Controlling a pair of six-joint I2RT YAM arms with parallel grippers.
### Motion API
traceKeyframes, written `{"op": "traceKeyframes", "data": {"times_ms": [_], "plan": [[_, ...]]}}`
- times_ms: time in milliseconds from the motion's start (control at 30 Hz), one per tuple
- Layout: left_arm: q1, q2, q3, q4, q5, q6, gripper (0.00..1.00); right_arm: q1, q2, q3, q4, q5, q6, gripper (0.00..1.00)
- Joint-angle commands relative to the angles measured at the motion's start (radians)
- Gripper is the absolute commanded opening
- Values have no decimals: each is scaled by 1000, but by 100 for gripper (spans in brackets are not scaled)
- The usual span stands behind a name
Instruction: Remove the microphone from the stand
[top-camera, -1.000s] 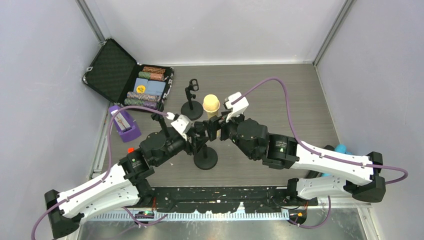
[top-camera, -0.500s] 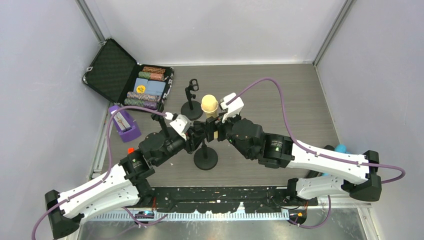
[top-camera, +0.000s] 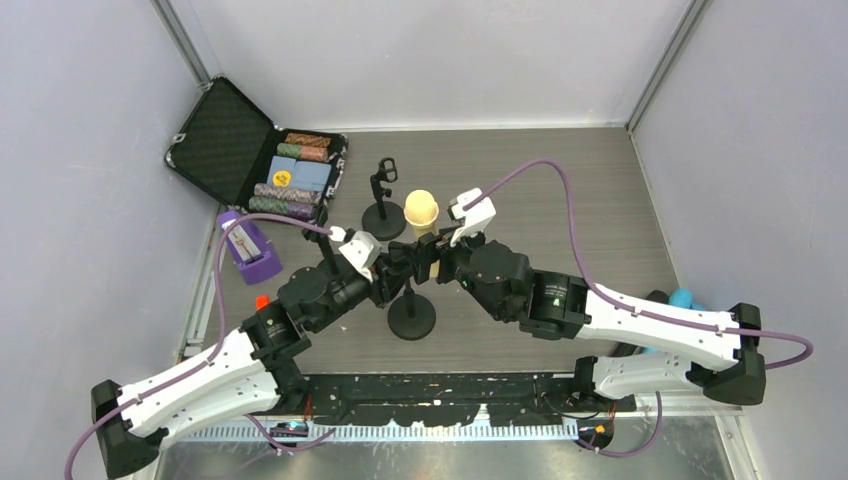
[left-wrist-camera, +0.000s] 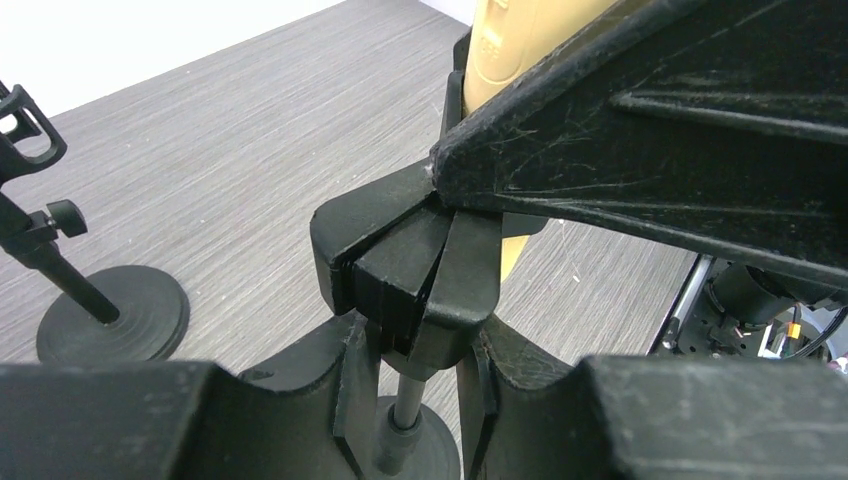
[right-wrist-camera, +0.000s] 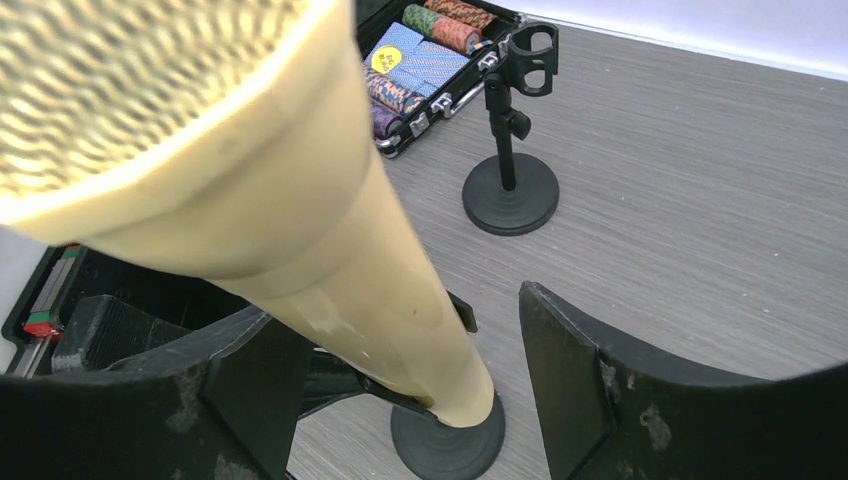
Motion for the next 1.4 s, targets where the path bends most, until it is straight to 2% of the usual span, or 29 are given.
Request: {"op": "traceKeyframes", "data": {"times_ms": [0,633,800,1367], "plan": [[-1,0,-54,12,55,-26,0,3,-5,-79,-96,-24,45,78],[-1,21,-111,-18,60,-55,0,3,9,-141,-117,-24,92,77],[0,14,-168,48,53,-106,0,3,12,-193,-58,-13,139,77],[-1,60,-256,69,74,-149,0,3,71,-323,61,-9,221,77]]}}
